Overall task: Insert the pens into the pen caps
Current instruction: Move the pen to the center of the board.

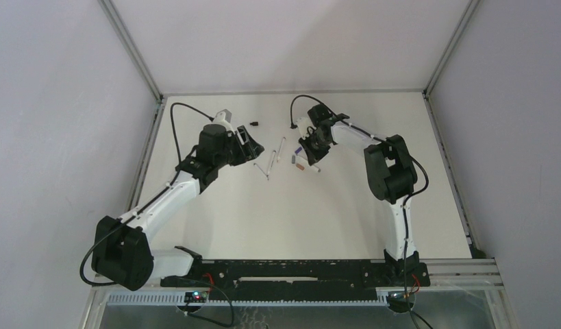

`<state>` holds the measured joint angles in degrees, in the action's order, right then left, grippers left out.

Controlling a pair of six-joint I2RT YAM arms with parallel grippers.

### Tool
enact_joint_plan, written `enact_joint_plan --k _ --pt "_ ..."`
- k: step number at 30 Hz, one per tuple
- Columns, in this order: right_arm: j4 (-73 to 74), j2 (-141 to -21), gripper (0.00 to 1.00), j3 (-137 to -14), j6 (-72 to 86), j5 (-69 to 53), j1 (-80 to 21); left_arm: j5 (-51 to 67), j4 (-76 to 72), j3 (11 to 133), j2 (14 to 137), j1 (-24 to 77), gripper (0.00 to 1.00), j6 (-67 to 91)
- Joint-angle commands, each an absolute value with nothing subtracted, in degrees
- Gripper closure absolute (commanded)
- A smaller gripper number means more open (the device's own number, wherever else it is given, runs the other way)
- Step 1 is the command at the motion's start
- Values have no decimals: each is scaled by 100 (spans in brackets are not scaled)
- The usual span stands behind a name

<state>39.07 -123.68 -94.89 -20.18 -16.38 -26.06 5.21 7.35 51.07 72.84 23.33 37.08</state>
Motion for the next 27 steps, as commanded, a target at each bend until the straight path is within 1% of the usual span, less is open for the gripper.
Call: enact_joint_plan --k 1,4,10,12,15,18,21,27 --pt "3880 -11893 89 -9008 -1989 -1558 -2544 645 505 5220 7326 2313 33 3683" --pt "3887 -11659 91 -8667 -2023 -1618 -2476 642 487 5206 7334 2312 33 3684" --pt "3936 -11238 91 -8054 -2028 -1749 -2342 659 455 5190 7340 2314 33 3691" --pt "3971 -11099 86 -8043 -2002 -1853 -2270 654 444 5178 7324 2312 33 3692" --pt "4045 -10885 73 -8182 -1989 -2007 -2172 615 438 5154 7243 2316 33 3687" --pt "4135 -10791 66 -8492 -1970 -2201 -2136 495 437 5120 7091 2318 33 3643" --pt "4084 -10771 63 -8827 -1886 -2372 -2190 350 409 5068 6888 2312 33 3585" --pt "3960 -11142 63 -9530 -1338 -2701 -2418 22 390 4921 6427 2314 32 3504"
